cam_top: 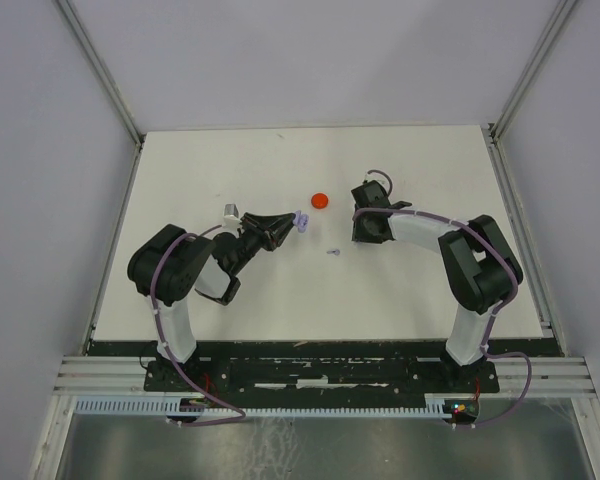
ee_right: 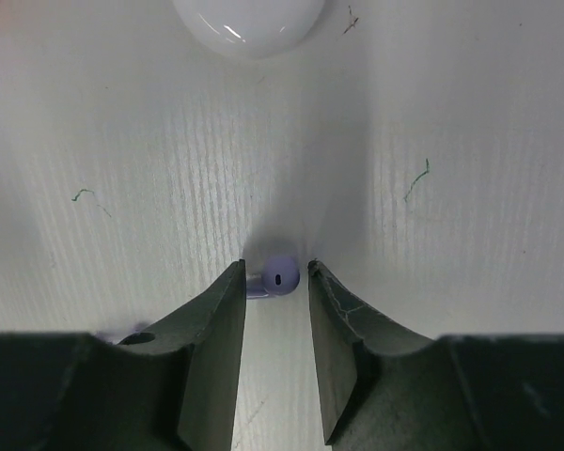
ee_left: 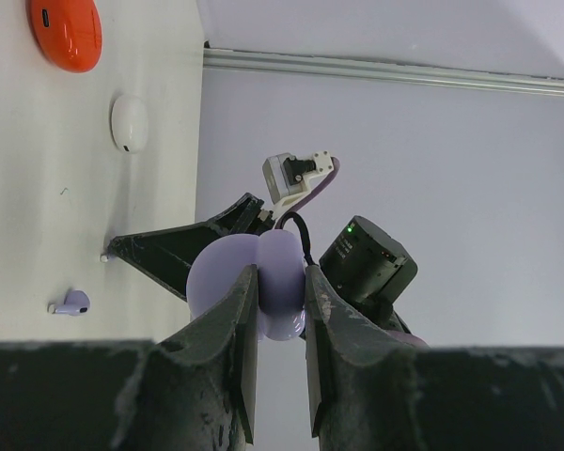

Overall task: Insert the wireless bluetooth earbuds into the charging case
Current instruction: Pick up the earbud from the center of the board.

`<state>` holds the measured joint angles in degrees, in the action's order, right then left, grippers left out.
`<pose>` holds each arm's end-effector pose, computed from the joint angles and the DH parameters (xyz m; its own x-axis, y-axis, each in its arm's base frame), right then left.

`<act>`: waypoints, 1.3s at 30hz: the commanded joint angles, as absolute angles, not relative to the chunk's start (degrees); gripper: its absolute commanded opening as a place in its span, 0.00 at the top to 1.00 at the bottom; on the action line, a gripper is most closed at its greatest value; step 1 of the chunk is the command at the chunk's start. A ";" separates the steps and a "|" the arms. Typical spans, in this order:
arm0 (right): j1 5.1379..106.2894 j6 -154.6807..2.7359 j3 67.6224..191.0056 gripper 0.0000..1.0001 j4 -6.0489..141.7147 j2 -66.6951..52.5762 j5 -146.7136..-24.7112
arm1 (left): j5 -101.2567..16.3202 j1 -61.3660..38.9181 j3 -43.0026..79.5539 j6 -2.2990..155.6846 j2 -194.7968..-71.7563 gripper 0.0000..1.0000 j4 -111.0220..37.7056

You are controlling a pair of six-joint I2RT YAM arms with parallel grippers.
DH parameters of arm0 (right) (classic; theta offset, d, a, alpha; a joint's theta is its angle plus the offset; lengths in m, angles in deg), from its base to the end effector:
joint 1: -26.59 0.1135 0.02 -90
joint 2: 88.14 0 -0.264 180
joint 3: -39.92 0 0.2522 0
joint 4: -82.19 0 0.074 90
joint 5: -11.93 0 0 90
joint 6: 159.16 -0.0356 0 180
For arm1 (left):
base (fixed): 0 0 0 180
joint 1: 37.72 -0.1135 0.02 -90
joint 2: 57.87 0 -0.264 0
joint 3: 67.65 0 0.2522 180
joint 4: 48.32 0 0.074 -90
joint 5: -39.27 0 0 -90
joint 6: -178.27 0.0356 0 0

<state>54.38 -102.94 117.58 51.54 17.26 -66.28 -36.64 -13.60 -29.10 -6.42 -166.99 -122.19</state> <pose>0.3310 0.1662 0.1579 -0.8273 0.1792 -0.5324 0.1183 0.9821 0.1468 0.2691 -0.1300 0.1313 -0.6204 -0.7814 0.0677 0.0018 -0.0877 -0.9961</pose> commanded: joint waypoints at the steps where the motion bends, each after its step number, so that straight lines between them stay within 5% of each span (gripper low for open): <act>1: 54.01 -103.87 119.98 0.60 51.95 17.85 -65.20 | -35.61 -13.90 -28.28 -5.24 -165.88 0.97 -133.69; 15: 53.74 -103.87 120.08 0.67 51.30 17.78 -65.06 | -35.52 -13.86 -27.82 -5.33 -166.33 0.97 -133.64; 28: 54.25 -99.06 121.35 0.87 51.28 14.07 -60.90 | -35.41 -13.78 -27.73 -5.24 -166.41 0.97 -133.66; 39: 67.31 -84.70 133.08 0.90 41.87 11.22 -37.36 | -35.97 -13.60 -28.26 -5.33 -166.62 0.97 -133.69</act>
